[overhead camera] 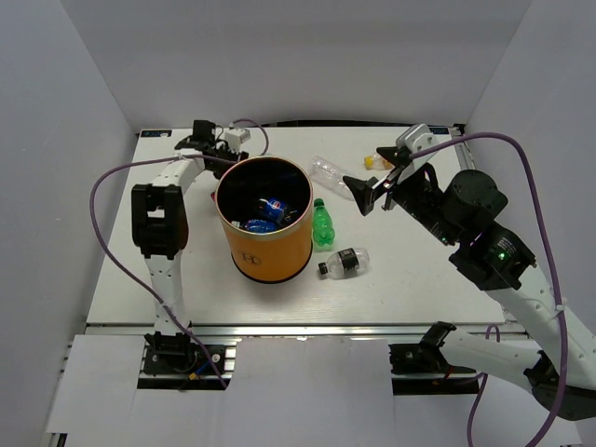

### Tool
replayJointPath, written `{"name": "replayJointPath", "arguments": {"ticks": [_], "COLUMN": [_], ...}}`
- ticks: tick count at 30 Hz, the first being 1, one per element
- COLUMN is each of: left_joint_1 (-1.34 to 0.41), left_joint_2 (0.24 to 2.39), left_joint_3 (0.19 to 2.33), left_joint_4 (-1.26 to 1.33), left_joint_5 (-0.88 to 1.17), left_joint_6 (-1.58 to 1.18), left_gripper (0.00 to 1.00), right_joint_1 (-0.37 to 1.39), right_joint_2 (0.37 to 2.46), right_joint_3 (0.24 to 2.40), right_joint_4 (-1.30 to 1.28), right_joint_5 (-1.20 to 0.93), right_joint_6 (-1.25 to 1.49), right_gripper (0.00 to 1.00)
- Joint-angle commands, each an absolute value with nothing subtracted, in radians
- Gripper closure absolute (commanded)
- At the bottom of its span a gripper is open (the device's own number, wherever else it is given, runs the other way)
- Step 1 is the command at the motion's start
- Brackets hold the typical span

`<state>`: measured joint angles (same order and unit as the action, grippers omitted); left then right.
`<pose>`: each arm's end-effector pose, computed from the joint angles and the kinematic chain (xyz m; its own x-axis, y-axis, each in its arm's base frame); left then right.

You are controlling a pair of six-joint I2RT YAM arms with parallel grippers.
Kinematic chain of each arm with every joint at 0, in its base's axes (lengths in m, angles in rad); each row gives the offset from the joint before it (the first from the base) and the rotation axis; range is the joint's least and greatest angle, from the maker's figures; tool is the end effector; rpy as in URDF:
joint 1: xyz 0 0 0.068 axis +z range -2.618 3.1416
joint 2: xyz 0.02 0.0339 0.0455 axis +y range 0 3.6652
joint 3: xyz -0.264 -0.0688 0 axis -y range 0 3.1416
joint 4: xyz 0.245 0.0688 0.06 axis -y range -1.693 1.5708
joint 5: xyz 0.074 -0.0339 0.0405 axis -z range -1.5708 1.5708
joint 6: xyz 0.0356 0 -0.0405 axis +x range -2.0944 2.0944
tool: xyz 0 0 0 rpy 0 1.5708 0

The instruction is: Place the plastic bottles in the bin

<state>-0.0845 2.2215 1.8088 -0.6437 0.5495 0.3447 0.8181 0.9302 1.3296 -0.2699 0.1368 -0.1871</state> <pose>0.4765 -0.0590 0.1894 -0.7056 0.3490 -0.6167 0.6019 0.7545 -0.2617 0.1218 0.1229 0.4898 0.2040 -0.0517 -0.9776 -0.6032 0.7799 -0.1671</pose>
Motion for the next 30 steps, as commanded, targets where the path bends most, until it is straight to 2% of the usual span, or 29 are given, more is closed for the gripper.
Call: {"name": "replayJointPath", "arguments": {"ticks": [1, 7, 9, 10, 14, 17, 22, 24, 26, 28, 30], "left_joint_1": [-0.084, -0.075, -0.072, -0.071, -0.074, -0.092, -0.140, -0.161, -0.187, -0.202, -0.227], "left_joint_2": [1.958, 1.807, 1.711, 1.669, 1.435, 1.272, 1.097, 1.054, 1.022, 1.032, 1.054], "left_joint_3": [1.821, 1.974, 1.965, 1.944, 1.740, 1.560, 1.364, 1.234, 1.135, 1.099, 1.068], "left_joint_4": [-0.526, -0.546, -0.535, -0.520, -0.323, -0.198, -0.089, 0.027, 0.129, 0.181, 0.193], "left_joint_5": [0.344, -0.081, -0.075, -0.046, 0.338, 0.554, 0.646, 0.664, 0.664, 0.650, 0.663], "left_joint_6": [0.218, -0.087, -0.173, -0.184, -0.271, -0.301, -0.425, -0.487, -0.508, -0.505, -0.494], "left_gripper": [0.75, 0.73, 0.72, 0.71, 0.62, 0.58, 0.59, 0.59, 0.58, 0.52, 0.38], "right_joint_1": [0.816, 0.815, 0.816, 0.815, 0.813, 0.805, 0.781, 0.759, 0.743, 0.730, 0.723], "right_joint_2": [0.925, 0.936, 0.951, 0.956, 0.997, 1.015, 1.025, 1.022, 1.031, 1.049, 1.098], "right_joint_3": [1.324, 1.255, 1.223, 1.210, 1.154, 1.077, 1.043, 1.000, 0.921, 0.856, 0.841], "right_joint_4": [-0.210, -0.160, -0.170, -0.178, -0.260, -0.297, -0.442, -0.460, -0.445, -0.430, -0.430], "right_joint_5": [0.176, 0.346, 0.411, 0.432, 0.489, 0.369, 0.008, -0.154, -0.205, -0.256, -0.282], "right_joint_6": [-0.186, -0.120, -0.094, -0.092, -0.240, -0.495, -0.681, -0.741, -0.805, -0.834, -0.824], "right_gripper": [0.11, 0.10, 0.11, 0.11, 0.11, 0.10, 0.11, 0.11, 0.11, 0.11, 0.11]}}
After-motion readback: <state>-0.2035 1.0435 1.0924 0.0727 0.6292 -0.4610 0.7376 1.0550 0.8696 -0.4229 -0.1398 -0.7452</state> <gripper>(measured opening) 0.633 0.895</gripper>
